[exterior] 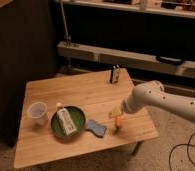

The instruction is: Knock the eraser over

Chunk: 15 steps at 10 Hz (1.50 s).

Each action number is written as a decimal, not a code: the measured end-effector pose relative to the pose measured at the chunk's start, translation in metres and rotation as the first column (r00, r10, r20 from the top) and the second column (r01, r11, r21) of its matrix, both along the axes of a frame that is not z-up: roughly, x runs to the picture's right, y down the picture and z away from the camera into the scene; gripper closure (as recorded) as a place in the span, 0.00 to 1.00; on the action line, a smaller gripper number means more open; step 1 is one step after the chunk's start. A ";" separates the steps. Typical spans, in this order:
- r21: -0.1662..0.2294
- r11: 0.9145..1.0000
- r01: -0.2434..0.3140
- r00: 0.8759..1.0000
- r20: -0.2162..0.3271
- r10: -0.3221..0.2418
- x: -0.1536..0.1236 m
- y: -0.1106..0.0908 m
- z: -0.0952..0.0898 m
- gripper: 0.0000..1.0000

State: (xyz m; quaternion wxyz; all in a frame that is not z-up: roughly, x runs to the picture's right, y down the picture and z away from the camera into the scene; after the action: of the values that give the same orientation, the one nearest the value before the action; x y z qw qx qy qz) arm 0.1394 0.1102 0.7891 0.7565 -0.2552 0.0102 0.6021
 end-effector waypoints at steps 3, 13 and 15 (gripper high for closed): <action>0.160 0.987 0.003 1.000 0.003 -0.003 0.013 -0.084 0.005 0.20; 0.381 0.917 -0.117 0.985 -0.076 0.157 0.099 -0.309 0.118 1.00; 0.427 0.888 -0.170 0.973 -0.069 0.219 0.119 -0.318 0.135 1.00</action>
State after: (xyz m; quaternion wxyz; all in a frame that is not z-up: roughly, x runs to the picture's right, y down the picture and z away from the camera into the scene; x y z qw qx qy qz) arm 0.2580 -0.2080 0.9237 0.7274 -0.0519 -0.1009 0.6768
